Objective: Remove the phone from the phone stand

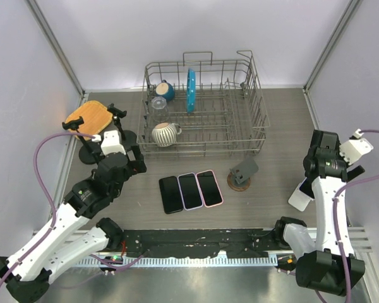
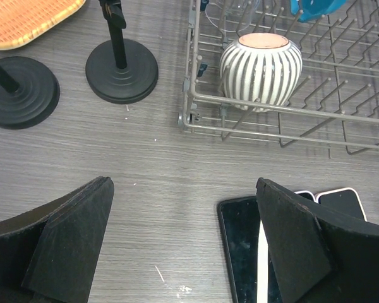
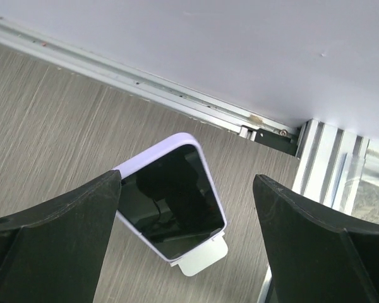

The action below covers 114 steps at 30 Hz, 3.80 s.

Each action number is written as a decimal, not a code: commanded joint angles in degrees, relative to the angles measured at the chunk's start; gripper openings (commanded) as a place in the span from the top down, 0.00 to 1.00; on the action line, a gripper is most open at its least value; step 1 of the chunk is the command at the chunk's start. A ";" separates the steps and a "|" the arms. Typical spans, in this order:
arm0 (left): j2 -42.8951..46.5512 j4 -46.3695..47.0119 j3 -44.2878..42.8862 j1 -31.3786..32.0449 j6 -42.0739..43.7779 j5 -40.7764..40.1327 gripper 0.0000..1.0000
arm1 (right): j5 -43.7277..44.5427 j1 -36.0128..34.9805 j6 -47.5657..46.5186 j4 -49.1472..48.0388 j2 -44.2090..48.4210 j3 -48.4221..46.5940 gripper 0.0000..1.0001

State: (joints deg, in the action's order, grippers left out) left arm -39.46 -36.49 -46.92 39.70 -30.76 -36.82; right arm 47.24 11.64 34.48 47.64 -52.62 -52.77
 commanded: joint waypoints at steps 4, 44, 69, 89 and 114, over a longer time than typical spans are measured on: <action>1.06 3.09 1.21 -0.33 1.32 -0.71 0.00 | 2.77 4.27 6.13 -6.76 1.82 3.64 0.09; -2.11 4.06 2.44 -1.12 2.46 -0.10 0.00 | -20.08 5.50 8.24 -14.77 0.94 15.70 0.27; -0.18 4.06 2.36 -1.12 2.20 0.26 0.00 | -5.68 8.22 -7.76 -8.97 -41.40 -23.24 0.33; -1.05 4.41 2.62 -1.56 2.20 1.40 0.00 | -6.29 9.19 -27.35 -21.26 -61.11 -25.37 0.37; -1.23 4.67 2.71 -1.73 2.37 2.72 0.00 | 1.08 14.64 -31.32 -24.96 -66.65 -21.41 0.58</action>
State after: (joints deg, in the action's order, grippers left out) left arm -40.62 -34.09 -44.25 38.24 -29.30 -34.37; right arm 40.88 23.46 3.07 22.00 -115.92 -75.00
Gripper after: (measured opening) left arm 0.997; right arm 0.443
